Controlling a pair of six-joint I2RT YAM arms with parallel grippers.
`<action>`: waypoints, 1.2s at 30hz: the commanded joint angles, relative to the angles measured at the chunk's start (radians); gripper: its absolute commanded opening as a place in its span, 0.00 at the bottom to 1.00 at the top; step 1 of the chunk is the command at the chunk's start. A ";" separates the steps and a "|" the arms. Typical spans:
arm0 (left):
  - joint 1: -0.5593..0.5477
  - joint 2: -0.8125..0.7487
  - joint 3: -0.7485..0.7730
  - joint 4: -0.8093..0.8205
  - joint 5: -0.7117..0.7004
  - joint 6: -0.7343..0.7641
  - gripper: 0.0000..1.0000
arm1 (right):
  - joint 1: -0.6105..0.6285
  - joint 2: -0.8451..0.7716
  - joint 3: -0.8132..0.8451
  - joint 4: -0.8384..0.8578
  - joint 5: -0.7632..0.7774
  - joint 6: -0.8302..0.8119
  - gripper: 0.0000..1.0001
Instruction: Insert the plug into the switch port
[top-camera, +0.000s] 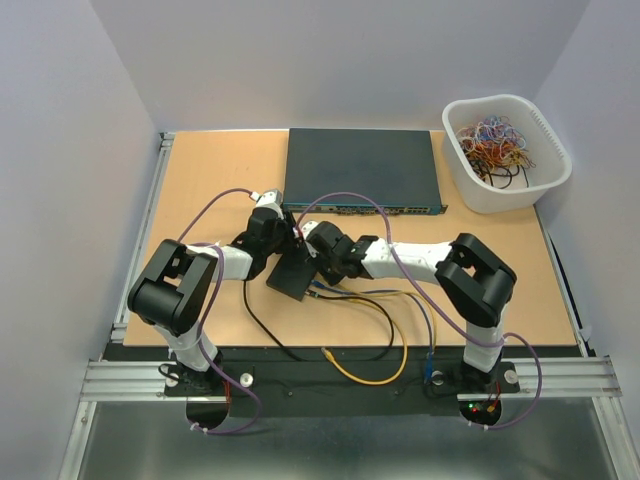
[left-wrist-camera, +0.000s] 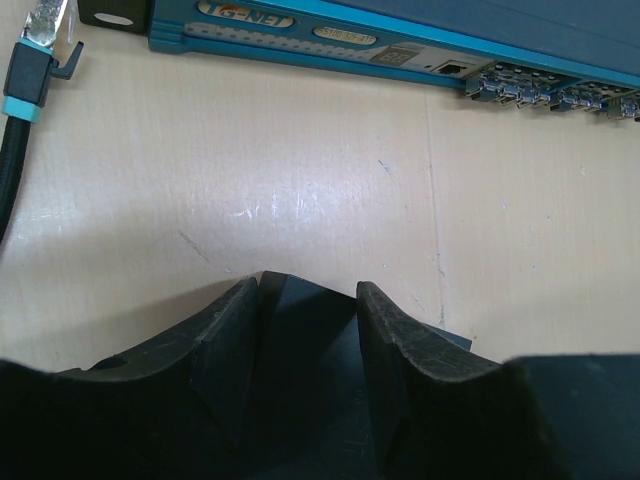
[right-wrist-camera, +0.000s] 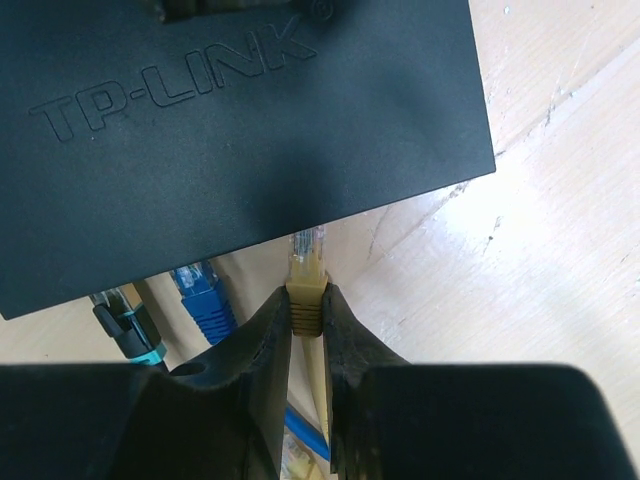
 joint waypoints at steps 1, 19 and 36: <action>-0.023 0.005 -0.036 -0.036 0.075 0.011 0.52 | -0.002 0.028 0.058 0.075 -0.072 -0.093 0.00; -0.080 0.049 -0.104 0.034 0.077 -0.032 0.52 | -0.009 0.086 0.222 0.120 0.006 -0.138 0.00; -0.156 0.117 -0.164 0.110 0.054 -0.080 0.51 | -0.012 0.098 0.319 0.159 -0.096 -0.209 0.00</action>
